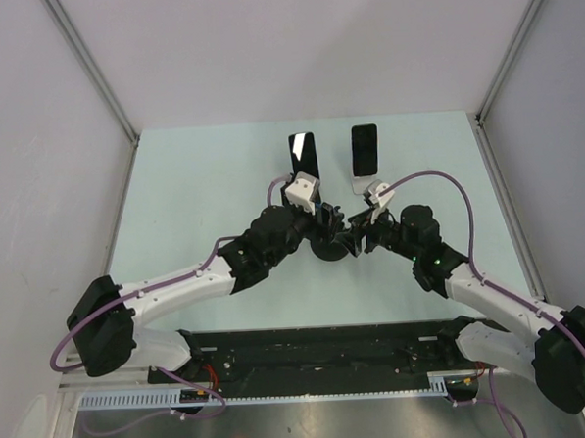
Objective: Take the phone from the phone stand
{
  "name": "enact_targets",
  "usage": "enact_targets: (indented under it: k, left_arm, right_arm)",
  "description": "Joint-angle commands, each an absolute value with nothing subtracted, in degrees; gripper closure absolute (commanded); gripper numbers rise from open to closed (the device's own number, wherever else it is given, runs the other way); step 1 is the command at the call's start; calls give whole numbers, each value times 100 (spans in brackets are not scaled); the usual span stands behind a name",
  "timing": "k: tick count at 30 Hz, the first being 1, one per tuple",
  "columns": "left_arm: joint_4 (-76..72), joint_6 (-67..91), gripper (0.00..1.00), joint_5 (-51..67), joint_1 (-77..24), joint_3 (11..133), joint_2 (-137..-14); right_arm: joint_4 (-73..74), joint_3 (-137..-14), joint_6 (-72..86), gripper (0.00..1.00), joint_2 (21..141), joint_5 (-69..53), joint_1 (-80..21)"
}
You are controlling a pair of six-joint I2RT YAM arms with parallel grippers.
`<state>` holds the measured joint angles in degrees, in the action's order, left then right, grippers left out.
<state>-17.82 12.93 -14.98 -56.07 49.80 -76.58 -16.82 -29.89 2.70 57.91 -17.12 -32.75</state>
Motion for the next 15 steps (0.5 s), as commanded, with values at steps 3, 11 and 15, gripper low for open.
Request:
enact_targets:
  k: [3, 11, 15]
  left_arm:
    - [-1863, 1292, 100, -1178, -5669, 5098, -7436]
    - [-1741, 862, 100, -1231, -5441, 5089, -7322]
    - [-1617, 826, 99, -1055, -5134, 5089, -7278]
  right_arm:
    - [-2206, -3023, 360, 49, 5933, -2083, -3252]
    - [-1811, -3023, 369, 100, 5687, -2188, -3173]
    - [-1583, -3024, 413, 100, 5572, -2276, -3173]
